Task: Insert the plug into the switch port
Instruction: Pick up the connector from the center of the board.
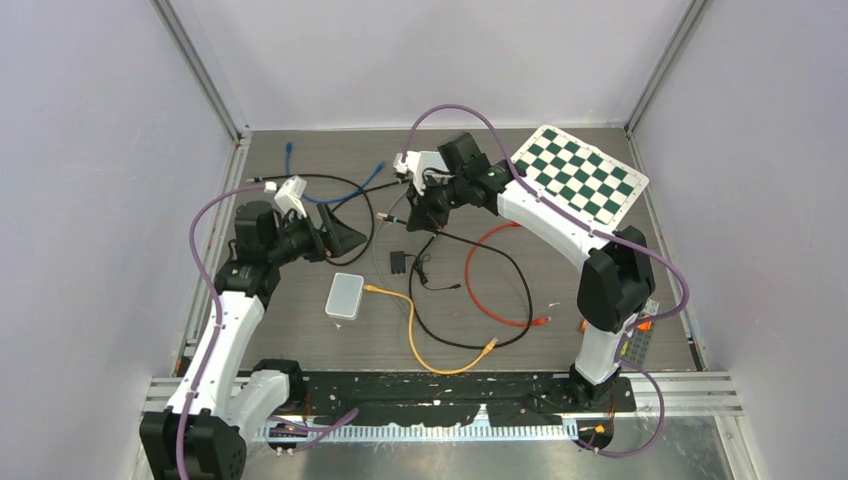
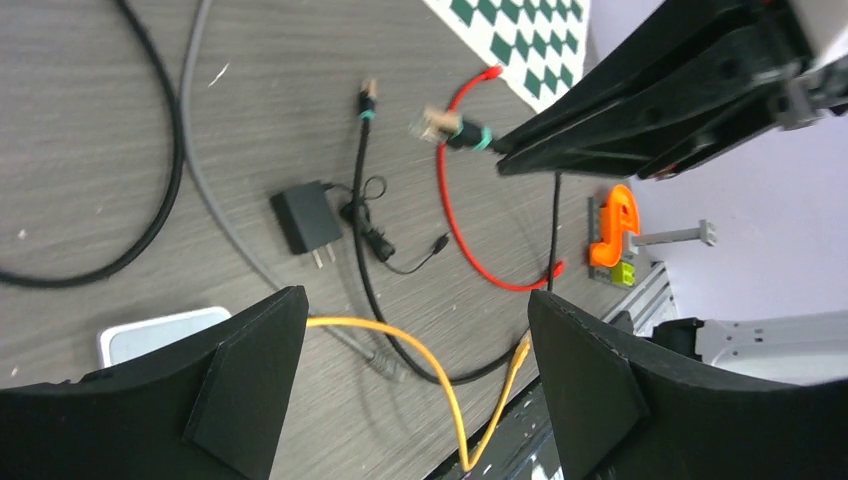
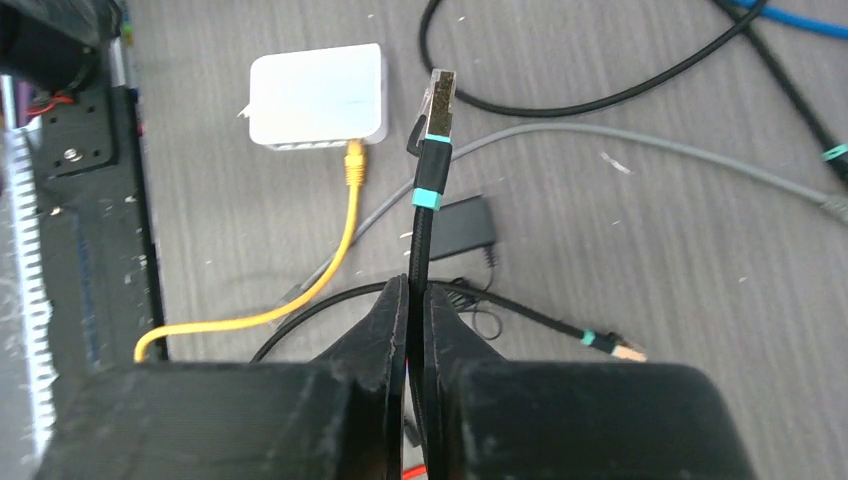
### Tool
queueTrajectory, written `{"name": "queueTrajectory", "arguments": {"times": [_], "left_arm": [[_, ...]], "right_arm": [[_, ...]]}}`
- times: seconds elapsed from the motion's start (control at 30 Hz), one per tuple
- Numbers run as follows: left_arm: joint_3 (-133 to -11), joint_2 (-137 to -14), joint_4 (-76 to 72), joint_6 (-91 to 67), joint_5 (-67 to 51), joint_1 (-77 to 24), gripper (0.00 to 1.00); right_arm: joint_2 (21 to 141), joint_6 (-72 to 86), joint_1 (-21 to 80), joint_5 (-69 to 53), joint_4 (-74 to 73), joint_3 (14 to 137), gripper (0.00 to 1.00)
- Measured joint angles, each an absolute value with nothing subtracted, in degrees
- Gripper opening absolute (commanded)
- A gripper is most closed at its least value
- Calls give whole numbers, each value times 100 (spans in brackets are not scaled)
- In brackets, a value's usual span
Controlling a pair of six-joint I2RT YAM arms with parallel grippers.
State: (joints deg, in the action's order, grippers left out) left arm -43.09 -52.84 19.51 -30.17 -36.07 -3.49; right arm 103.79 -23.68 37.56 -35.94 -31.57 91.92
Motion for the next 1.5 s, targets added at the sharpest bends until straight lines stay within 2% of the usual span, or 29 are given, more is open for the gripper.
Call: {"name": "queueTrajectory", "arguments": {"times": [0.4,0.8,1.07,1.3,1.43,1.5], "left_arm": [[-4287,-5242,574,-3105,-4484,-351,84],[-4318,-5951,14,-2980,-5522,-648,78],[-4587,-6101,25,-2751,-5850,-1100,68],[-4587,-6101,150,-2554,-5907,-1125,74],[-4587,-6136,244,-2460,-5929,-1151,67],[-4587,-6180,276,-2440,-5964,-1181,61]], "right_arm": [[9730,-2674,3653,-4713,-3909,8956,5],[9714,-3059,3653,-5293,-4525,8960,5],[9717,-3142,3653,-5468,-4676,8995,5],[9717,-3240,3653,-5634,-4783,9048,5],[9745,-3363,3653,-5671,-4912,9054,5],[9767,-3422,3653,-5671,-4947,9054,5]]}}
